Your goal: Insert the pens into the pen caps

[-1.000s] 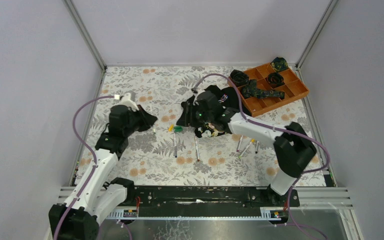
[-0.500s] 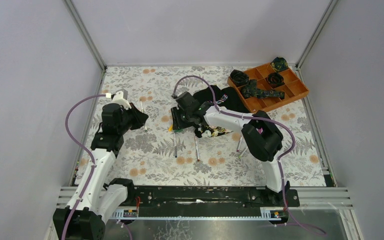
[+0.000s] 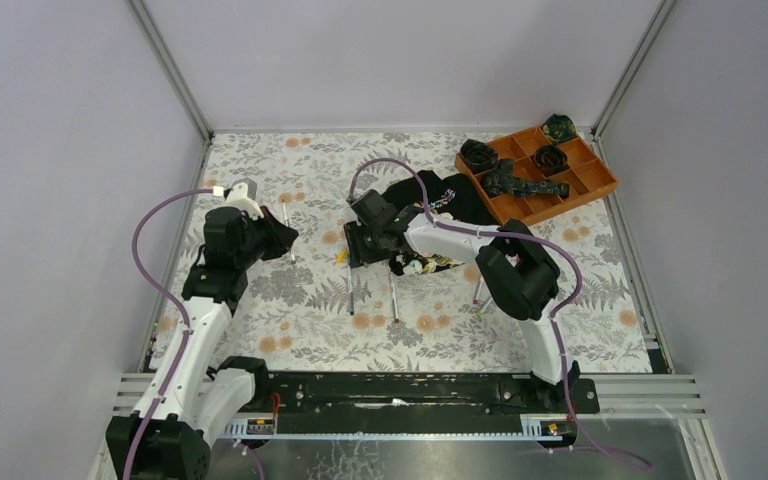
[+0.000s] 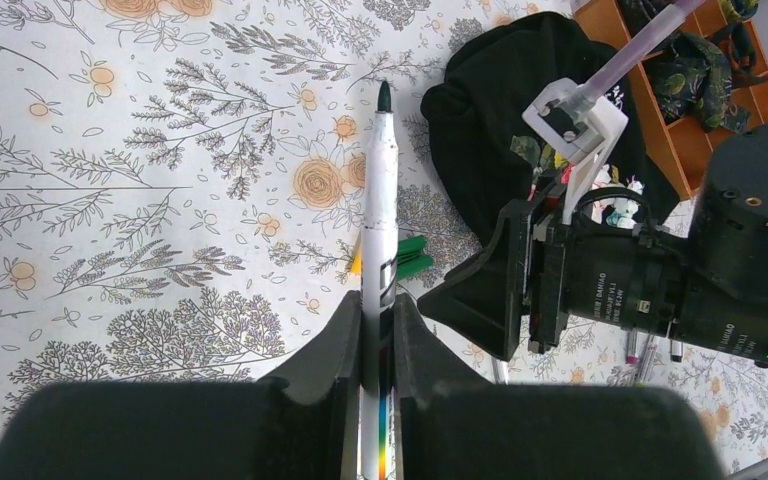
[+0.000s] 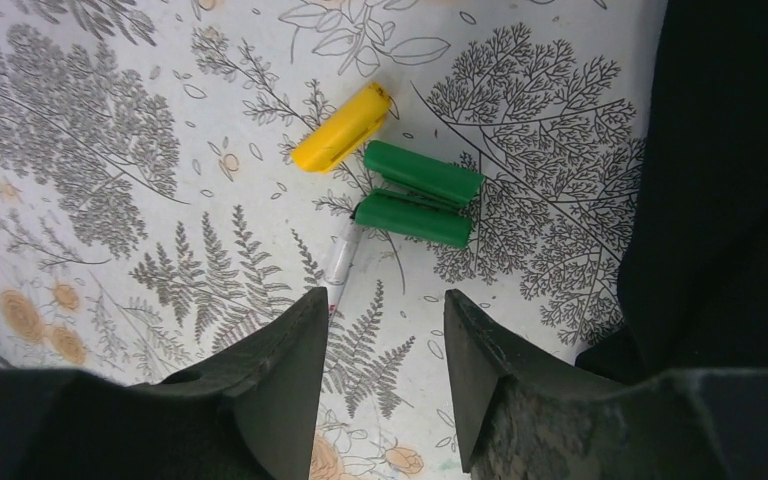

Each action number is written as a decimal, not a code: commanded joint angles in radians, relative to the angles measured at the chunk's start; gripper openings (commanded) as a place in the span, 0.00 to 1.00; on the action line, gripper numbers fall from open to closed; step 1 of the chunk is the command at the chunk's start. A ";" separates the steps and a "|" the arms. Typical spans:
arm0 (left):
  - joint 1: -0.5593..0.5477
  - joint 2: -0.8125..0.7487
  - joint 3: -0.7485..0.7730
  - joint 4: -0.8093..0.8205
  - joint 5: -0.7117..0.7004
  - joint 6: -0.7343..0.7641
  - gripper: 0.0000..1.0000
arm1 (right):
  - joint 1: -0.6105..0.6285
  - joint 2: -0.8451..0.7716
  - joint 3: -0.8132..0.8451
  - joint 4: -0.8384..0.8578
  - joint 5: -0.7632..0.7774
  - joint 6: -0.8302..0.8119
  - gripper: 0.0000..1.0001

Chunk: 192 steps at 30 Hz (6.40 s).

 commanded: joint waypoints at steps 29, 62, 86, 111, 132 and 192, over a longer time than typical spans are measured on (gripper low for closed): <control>0.007 0.028 -0.007 0.033 0.014 0.010 0.00 | 0.009 0.140 0.226 -0.083 -0.083 -0.360 0.37; -0.017 0.026 -0.029 0.064 0.091 -0.016 0.00 | 0.106 0.093 0.118 -0.225 0.300 -0.393 0.00; -0.319 -0.002 -0.220 0.629 0.512 -0.245 0.00 | -0.068 -0.738 -0.470 0.598 0.005 0.270 0.00; -0.352 -0.004 -0.211 0.594 0.485 -0.216 0.00 | -0.063 -0.728 -0.503 0.697 -0.055 0.281 0.00; -0.356 -0.024 -0.206 0.560 0.462 -0.201 0.00 | -0.047 -0.732 -0.516 0.699 -0.062 0.283 0.00; -0.315 -0.030 -0.109 0.815 0.355 -0.356 0.00 | 0.229 -0.724 -0.856 0.790 -0.290 0.385 0.00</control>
